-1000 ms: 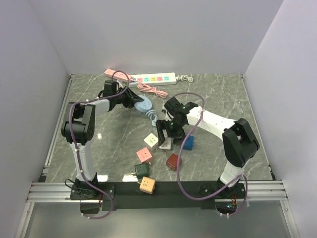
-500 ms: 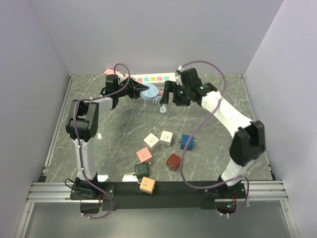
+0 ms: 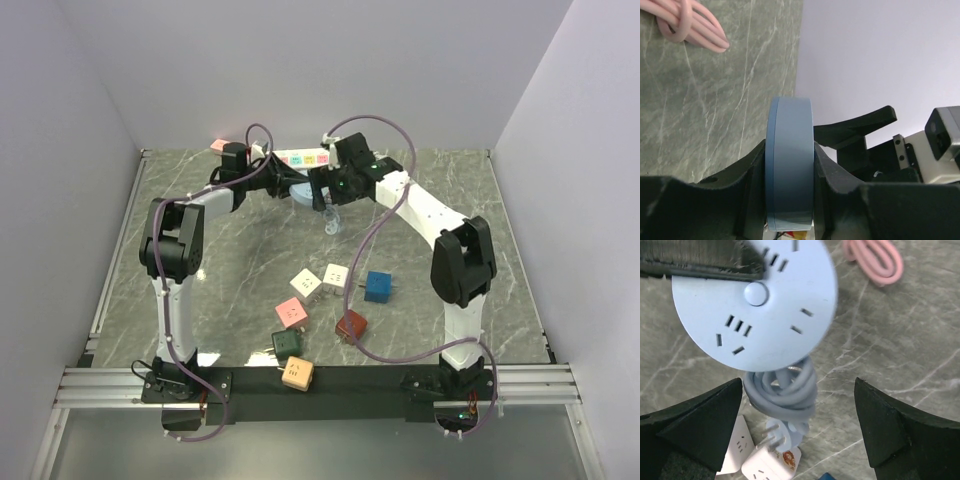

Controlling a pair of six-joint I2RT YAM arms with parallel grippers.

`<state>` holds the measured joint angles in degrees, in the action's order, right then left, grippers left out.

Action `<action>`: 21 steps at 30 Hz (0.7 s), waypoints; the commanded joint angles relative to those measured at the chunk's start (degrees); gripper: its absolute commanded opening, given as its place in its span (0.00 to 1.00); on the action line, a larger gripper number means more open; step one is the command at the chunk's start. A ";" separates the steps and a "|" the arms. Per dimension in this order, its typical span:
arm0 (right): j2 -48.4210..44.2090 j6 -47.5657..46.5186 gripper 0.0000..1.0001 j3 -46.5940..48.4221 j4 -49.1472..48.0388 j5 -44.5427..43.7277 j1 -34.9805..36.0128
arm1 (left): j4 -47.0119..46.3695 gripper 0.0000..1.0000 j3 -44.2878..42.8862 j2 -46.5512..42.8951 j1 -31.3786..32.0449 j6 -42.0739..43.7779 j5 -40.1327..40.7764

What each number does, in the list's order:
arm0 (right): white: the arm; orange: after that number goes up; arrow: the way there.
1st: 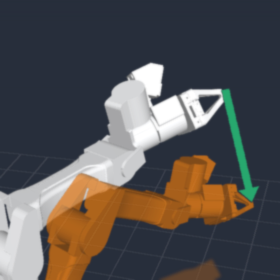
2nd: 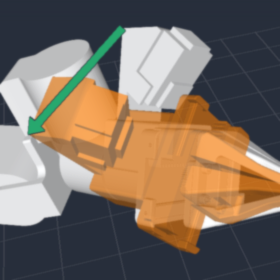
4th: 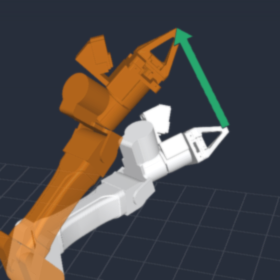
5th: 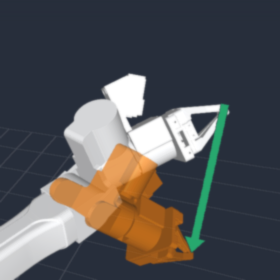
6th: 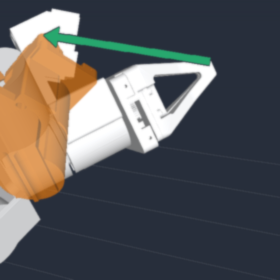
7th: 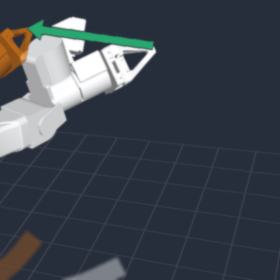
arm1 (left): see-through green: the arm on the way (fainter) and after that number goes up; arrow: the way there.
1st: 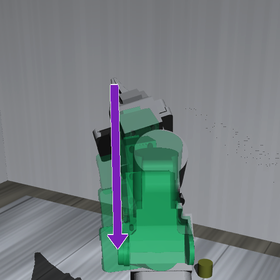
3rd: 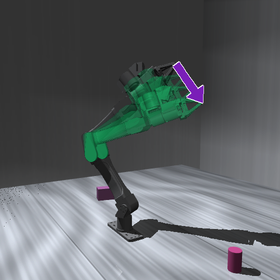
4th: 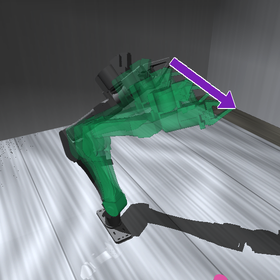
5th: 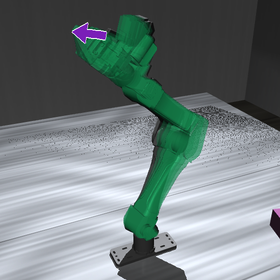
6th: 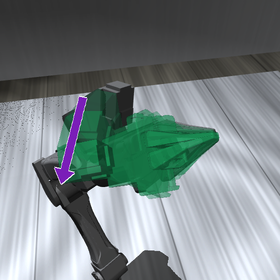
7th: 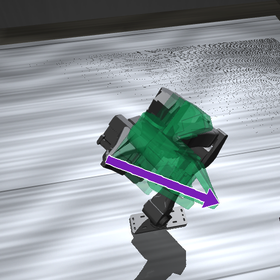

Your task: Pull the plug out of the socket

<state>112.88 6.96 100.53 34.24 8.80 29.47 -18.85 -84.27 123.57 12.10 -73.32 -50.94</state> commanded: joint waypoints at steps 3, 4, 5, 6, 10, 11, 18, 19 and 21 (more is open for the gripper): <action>3.48 -4.50 0.97 5.98 2.31 1.66 2.87 | 1.02 0.01 -4.50 -1.66 1.00 2.31 -6.36; 4.71 -4.59 0.96 6.51 3.28 2.97 3.04 | 0.05 0.01 -4.07 -1.66 1.08 1.61 -6.63; 5.07 -4.24 0.95 6.78 3.38 3.24 3.13 | -1.44 0.01 -3.63 -2.01 1.00 1.25 -6.72; 5.42 -3.80 0.92 6.96 3.20 3.33 3.31 | -1.54 0.01 -3.71 -1.84 1.08 0.90 -6.98; 9.01 -1.34 0.46 10.38 5.56 2.37 2.35 | -1.72 0.01 -4.76 -1.49 1.09 0.98 -8.30; 9.46 0.75 0.29 11.95 5.92 1.58 1.91 | 0.63 0.01 -4.85 -1.75 0.91 1.86 -7.78; 6.92 6.75 0.00 10.39 2.24 -4.55 -1.87 | 18.65 0.62 -5.12 -4.74 -2.34 15.21 7.68; 6.83 7.01 0.00 11.17 1.63 -5.45 -2.40 | 20.33 0.64 -5.12 -5.35 -2.78 15.83 10.91; 7.00 7.28 0.00 12.40 1.27 -8.69 -2.75 | 22.18 0.68 -4.68 -6.32 -4.10 17.32 14.18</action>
<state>122.32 11.49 109.54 40.07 7.09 28.23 -2.79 -87.13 122.41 10.41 -61.63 -44.51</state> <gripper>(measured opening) 0.600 0.665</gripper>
